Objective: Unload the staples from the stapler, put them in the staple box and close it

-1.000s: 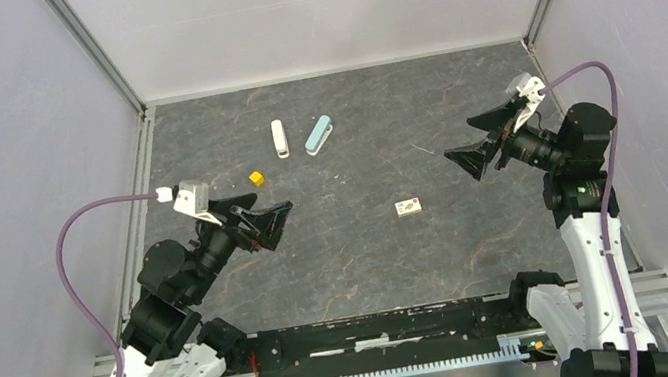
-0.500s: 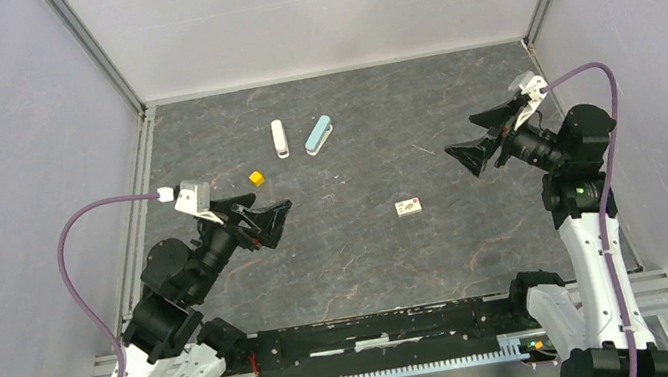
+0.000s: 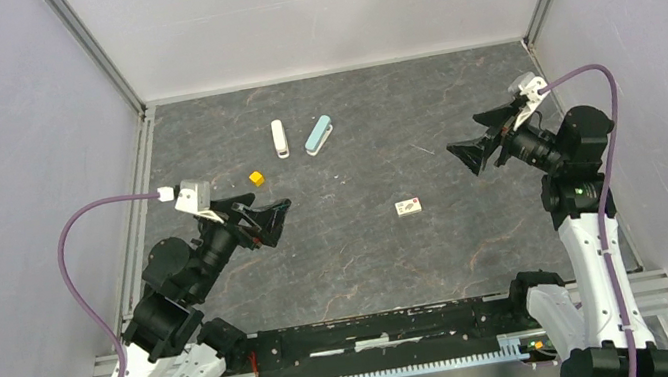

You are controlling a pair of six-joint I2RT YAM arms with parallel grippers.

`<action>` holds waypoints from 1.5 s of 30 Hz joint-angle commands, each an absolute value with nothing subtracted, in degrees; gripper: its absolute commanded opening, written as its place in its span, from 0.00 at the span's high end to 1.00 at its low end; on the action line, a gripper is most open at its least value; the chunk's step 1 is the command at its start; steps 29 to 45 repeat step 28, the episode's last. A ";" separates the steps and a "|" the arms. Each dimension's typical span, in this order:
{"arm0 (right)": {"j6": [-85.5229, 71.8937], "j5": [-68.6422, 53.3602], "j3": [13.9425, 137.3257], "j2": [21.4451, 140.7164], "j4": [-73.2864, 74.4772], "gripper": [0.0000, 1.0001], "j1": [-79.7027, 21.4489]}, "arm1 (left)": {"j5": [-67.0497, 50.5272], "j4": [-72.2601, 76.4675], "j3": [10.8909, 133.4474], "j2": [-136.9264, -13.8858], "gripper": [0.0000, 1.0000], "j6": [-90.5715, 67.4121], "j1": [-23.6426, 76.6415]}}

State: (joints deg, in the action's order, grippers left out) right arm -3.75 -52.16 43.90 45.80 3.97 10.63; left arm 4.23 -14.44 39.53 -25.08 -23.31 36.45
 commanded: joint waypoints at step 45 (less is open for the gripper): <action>-0.44 -50.01 44.03 44.06 5.69 0.02 10.81 | 4.58 -11.21 38.51 -26.06 0.00 -21.85 36.22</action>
